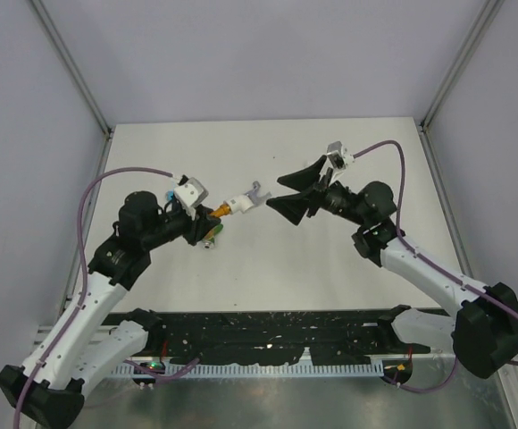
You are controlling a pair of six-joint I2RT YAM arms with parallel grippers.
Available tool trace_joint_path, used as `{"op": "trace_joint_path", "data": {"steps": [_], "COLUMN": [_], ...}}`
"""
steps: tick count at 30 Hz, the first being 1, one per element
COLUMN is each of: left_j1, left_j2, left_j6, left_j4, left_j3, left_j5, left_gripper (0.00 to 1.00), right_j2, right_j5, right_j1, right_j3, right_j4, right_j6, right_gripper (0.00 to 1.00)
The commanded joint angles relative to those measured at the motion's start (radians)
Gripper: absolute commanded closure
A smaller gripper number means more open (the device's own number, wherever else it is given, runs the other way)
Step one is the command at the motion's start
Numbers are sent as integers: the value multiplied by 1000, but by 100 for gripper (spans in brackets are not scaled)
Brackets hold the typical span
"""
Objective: Install the water faucets
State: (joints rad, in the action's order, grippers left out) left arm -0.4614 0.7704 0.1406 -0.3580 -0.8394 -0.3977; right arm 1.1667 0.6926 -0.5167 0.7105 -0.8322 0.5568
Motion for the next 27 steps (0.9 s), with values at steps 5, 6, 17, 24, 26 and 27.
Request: {"op": "trace_joint_path", "data": {"steps": [5, 6, 17, 24, 26, 27], "left_j1": [116, 124, 138, 138, 139, 139], "left_j2": [102, 116, 179, 237, 248, 256], "left_j6": [-257, -274, -341, -413, -441, -441], "left_j4": [39, 45, 41, 10, 7, -5], "left_j3": [-52, -52, -112, -194, -211, -220], "left_j5": [-205, -220, -371, -530, -564, -581], "left_gripper": [100, 100, 100, 100, 100, 100], "right_j2": [-65, -73, -122, -144, -151, -157], "right_j5": [-484, -493, -233, -30, 11, 27], "right_j1": [15, 15, 49, 41, 29, 26], "right_j3": [47, 38, -115, -68, -63, -60], "right_j4": [441, 414, 108, 220, 229, 228], "right_j6": [-227, -233, -334, -543, -596, -607], "right_gripper": [4, 5, 5, 2, 2, 2]}}
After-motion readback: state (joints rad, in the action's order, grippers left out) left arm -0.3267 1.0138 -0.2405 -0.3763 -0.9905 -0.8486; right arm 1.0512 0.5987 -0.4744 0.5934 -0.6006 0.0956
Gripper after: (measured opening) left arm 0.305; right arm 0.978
